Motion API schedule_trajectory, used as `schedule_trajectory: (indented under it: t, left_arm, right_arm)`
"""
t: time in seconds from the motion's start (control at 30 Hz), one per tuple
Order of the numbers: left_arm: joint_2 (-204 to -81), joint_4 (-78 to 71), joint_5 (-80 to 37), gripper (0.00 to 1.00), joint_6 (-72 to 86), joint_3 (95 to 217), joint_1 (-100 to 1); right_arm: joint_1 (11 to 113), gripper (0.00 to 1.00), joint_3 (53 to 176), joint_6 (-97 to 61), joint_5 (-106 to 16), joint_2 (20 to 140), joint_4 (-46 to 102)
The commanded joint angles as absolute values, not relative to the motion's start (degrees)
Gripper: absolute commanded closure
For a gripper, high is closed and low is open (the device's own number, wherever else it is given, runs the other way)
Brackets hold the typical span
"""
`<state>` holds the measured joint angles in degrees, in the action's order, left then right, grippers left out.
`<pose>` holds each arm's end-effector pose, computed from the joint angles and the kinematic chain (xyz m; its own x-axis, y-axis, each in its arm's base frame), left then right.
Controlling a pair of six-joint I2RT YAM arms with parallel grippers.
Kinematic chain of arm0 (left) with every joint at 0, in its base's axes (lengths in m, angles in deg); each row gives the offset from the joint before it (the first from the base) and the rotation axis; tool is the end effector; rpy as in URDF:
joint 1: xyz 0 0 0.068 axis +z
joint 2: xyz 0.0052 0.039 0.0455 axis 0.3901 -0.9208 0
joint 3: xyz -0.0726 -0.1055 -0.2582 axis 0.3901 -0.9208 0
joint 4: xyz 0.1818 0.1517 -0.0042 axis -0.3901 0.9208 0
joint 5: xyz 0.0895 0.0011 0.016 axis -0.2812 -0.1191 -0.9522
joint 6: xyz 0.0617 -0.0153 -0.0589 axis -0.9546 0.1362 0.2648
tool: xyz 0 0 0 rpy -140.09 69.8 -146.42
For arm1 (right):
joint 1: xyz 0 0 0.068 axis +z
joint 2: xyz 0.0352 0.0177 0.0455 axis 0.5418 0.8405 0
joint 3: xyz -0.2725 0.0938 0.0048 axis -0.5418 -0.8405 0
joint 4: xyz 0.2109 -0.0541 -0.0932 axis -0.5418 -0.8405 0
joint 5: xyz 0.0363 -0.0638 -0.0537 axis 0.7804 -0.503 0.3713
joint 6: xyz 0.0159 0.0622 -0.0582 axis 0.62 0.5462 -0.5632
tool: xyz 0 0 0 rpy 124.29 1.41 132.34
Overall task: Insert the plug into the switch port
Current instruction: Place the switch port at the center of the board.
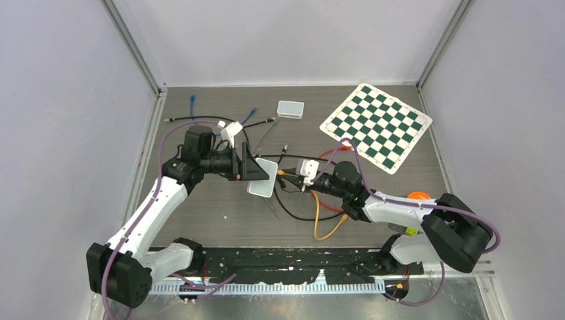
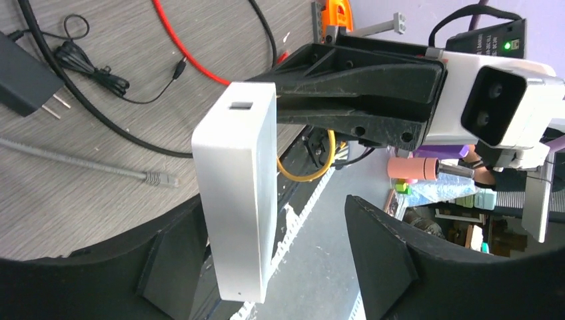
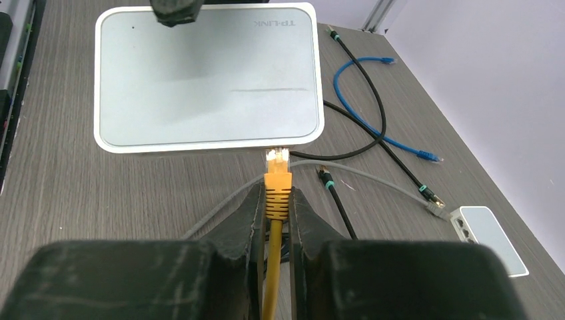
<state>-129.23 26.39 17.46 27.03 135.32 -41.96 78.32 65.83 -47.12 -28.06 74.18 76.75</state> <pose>0.1831 -0.1227 0.3026 -0.8968 -0.0630 -0.4379 0.3541 0.4910 -0.7959 0.1755 0.2241 0.2623 0.3564 -0.1259 -0.9258 -0.8702 0.3160 -0.3780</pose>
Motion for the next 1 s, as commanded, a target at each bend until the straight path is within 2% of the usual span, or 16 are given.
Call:
schedule_trajectory:
  t: [0.0,0.1,0.2,0.3,0.37,0.6,0.97]
  left_arm:
    - [-129.02,21.02,20.90,0.29,30.16,135.14,-41.63]
    - [-130.00,20.04,22.07,0.43,30.88,134.89,-41.64]
    - [-130.73,18.60,23.05,0.64,31.98,134.27,-41.64]
    - [-131.77,17.80,24.77,0.89,32.42,133.89,-41.62]
    - [-132.75,17.40,26.01,1.00,32.37,133.79,-41.68]
    - [-135.80,15.12,32.13,1.00,33.23,132.92,-41.85]
    - [-140.13,19.97,32.16,1.00,28.33,134.79,-47.72]
  right_arm:
    - [78.07,0.95,66.42,-46.18,-26.35,71.13,80.76]
    - [78.09,0.95,66.24,-46.19,-25.80,70.63,80.76]
    - [78.10,0.95,66.17,-45.94,-24.09,70.76,81.75]
    - [78.15,0.95,66.92,-45.78,-22.55,71.14,82.64]
    - [78.18,0.95,67.94,-46.23,-21.75,71.62,82.39]
    - [78.25,0.95,72.10,-50.08,-16.87,71.69,79.86]
    - [78.49,0.95,77.31,-52.87,-11.79,72.49,79.47]
